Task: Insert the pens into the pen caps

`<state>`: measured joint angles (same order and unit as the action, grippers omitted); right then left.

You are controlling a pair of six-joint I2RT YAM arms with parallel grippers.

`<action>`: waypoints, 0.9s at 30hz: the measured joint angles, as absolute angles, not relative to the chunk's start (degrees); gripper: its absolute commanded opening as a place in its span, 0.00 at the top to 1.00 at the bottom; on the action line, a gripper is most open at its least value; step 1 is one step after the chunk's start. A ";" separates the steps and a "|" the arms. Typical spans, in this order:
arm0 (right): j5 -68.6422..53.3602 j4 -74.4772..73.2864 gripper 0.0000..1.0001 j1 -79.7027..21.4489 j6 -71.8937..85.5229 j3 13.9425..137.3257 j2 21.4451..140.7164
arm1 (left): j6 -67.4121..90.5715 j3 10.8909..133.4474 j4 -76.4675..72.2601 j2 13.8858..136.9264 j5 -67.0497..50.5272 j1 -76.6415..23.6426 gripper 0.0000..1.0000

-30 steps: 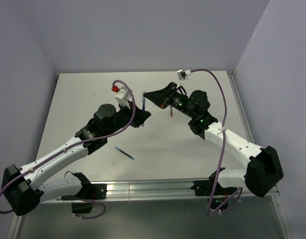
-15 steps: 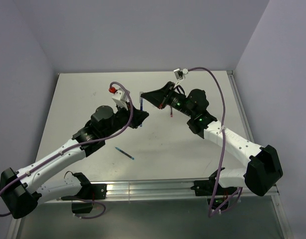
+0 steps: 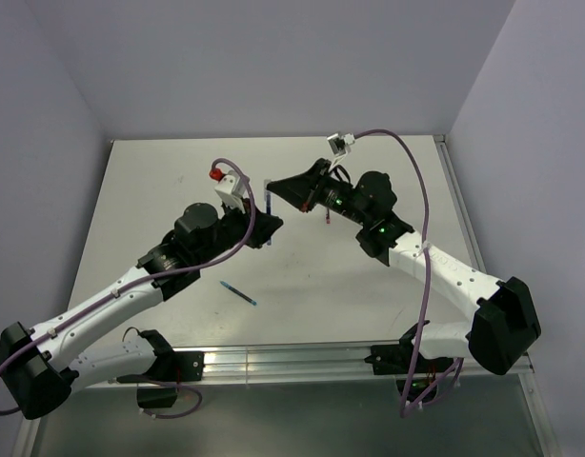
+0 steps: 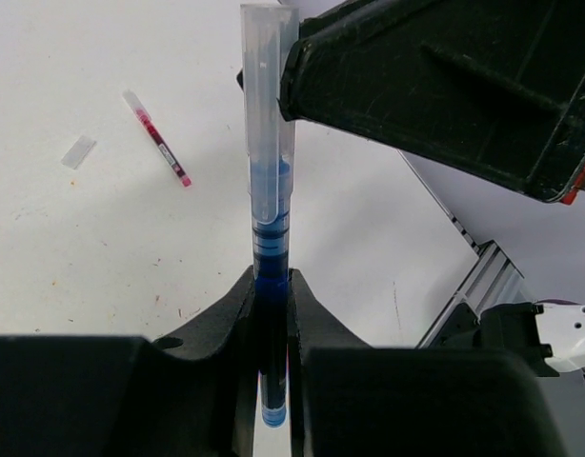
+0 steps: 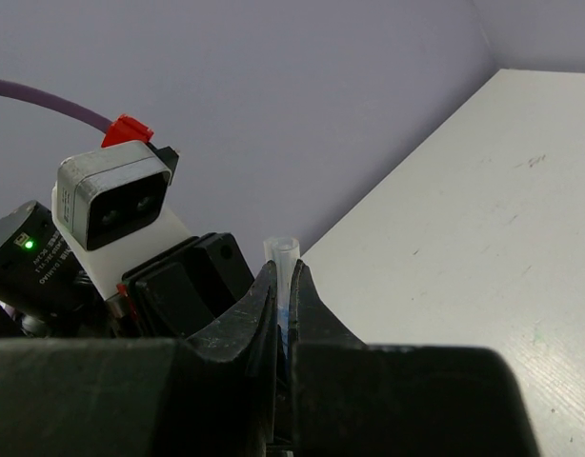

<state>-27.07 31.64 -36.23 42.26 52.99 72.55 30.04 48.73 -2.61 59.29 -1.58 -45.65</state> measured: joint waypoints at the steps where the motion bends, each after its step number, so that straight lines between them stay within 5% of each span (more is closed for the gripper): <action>1: -27.18 31.53 1.00 -36.25 42.04 52.97 72.53 | 29.85 48.73 -2.33 59.20 -1.58 -45.65 1.00; 20: -33.56 23.57 1.00 -40.32 40.25 49.39 69.38 | 28.16 48.66 -5.26 58.35 4.67 -44.69 1.00; 27: -28.32 17.65 0.71 -37.39 38.48 49.50 64.66 | 28.80 48.66 -6.87 58.22 2.31 -44.66 1.00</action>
